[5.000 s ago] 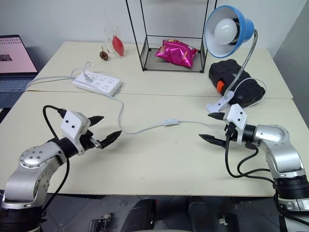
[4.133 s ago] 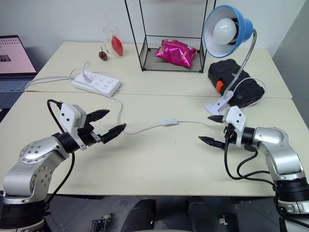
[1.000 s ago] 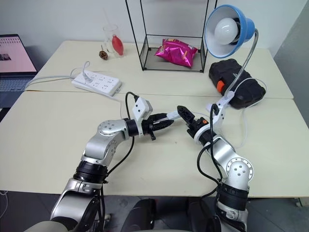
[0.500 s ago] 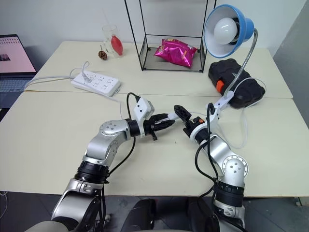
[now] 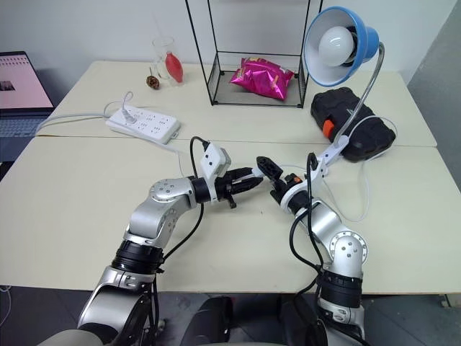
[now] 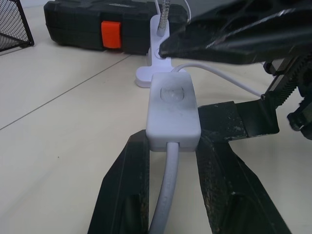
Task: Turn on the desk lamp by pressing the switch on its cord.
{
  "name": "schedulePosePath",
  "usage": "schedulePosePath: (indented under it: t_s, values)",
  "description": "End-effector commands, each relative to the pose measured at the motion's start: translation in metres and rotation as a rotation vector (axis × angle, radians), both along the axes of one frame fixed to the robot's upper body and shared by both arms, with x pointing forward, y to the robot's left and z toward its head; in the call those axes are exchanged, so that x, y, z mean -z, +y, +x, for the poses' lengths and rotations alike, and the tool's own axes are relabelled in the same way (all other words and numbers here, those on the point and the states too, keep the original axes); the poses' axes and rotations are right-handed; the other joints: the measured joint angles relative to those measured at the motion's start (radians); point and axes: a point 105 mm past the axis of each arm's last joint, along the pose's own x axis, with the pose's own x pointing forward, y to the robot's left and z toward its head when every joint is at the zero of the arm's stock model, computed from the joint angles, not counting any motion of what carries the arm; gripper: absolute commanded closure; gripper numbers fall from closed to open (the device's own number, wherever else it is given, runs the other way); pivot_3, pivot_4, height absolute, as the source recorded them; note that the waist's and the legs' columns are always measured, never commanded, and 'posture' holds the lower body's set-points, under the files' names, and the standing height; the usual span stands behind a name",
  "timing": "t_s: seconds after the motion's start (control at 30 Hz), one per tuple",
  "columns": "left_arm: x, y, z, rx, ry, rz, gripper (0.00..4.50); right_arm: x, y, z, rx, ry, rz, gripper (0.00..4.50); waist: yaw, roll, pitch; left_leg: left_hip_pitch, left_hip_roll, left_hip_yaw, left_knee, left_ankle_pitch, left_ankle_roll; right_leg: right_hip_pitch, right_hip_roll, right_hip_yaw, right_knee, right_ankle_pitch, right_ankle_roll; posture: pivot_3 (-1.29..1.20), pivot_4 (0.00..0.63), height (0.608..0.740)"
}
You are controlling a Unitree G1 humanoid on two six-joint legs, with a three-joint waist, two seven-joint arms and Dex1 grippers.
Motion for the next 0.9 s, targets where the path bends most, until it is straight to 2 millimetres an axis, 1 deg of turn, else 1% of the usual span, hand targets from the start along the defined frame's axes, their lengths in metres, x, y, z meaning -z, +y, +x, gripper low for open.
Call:
schedulePosePath:
  t_s: [0.03,0.07,0.17,0.33,0.37,0.4,0.47,0.83,0.9]
  values:
    - [-0.0143,-0.0043,-0.0034,0.020,-0.038,-0.031,3.48,-0.0050,0.0107,-0.0055,-0.034,-0.004,0.062,1.35,0.000,0.000,0.000,0.000,0.000,0.000,0.000,0.000,0.000,0.000,0.000,0.000,0.000,0.000,0.000,0.00,0.150,0.740]
    - [-0.0146,-0.0047,-0.0037,0.022,-0.037,-0.032,3.48,-0.0048,0.0109,-0.0056,-0.035,-0.002,0.062,1.65,0.000,0.000,0.000,0.000,0.000,0.000,0.000,0.000,0.000,0.000,0.000,0.000,0.000,0.000,0.000,0.00,0.150,0.740]
    - [-0.0149,-0.0059,-0.0046,0.026,-0.035,-0.035,3.48,-0.0043,0.0109,-0.0058,-0.035,0.004,0.066,2.14,0.000,0.000,0.000,0.000,0.000,0.000,0.000,0.000,0.000,0.000,0.000,0.000,0.000,0.000,0.000,0.00,0.150,0.740]
    - [-0.0154,-0.0075,-0.0055,0.028,-0.036,-0.042,3.48,-0.0039,0.0111,-0.0061,-0.039,0.008,0.065,3.31,0.000,0.000,0.000,0.000,0.000,0.000,-0.001,0.000,0.000,0.000,0.000,0.000,0.000,0.000,0.000,0.00,0.150,0.740]
    - [-0.0156,-0.0077,-0.0056,0.028,-0.036,-0.044,3.48,-0.0039,0.0109,-0.0061,-0.039,0.009,0.065,3.47,-0.001,0.000,0.000,0.000,0.000,0.000,-0.001,0.000,0.000,-0.001,0.000,0.000,-0.001,0.000,0.000,0.00,0.150,0.740]
    - [-0.0156,-0.0080,-0.0057,0.027,-0.036,-0.045,3.48,-0.0039,0.0108,-0.0062,-0.039,0.009,0.065,3.76,-0.001,0.000,0.000,0.000,0.000,0.000,-0.001,0.000,0.000,-0.001,0.000,0.000,-0.001,0.000,0.000,0.00,0.150,0.740]
    - [-0.0156,-0.0080,-0.0057,0.025,-0.036,-0.046,3.48,-0.0040,0.0108,-0.0064,-0.040,0.010,0.067,3.96,-0.001,0.000,0.000,0.000,0.000,0.000,-0.001,0.000,0.000,-0.001,0.000,0.000,-0.001,0.000,0.000,0.00,0.150,0.740]
    - [-0.0155,-0.0079,-0.0059,0.015,-0.037,-0.052,3.48,-0.0095,0.0105,-0.0062,-0.044,0.003,0.117,3.97,-0.001,0.000,0.000,-0.001,0.000,0.000,-0.002,0.000,0.000,-0.002,0.000,0.000,-0.001,-0.001,-0.001,0.00,0.150,0.740]
    - [-0.0158,-0.0073,-0.0051,0.010,-0.041,-0.052,3.48,-0.0112,0.0109,-0.0072,-0.056,-0.008,0.118,3.27,-0.001,0.000,0.000,-0.001,0.000,0.000,-0.003,0.000,0.000,-0.003,0.000,0.000,-0.001,-0.001,-0.001,0.00,0.150,0.740]
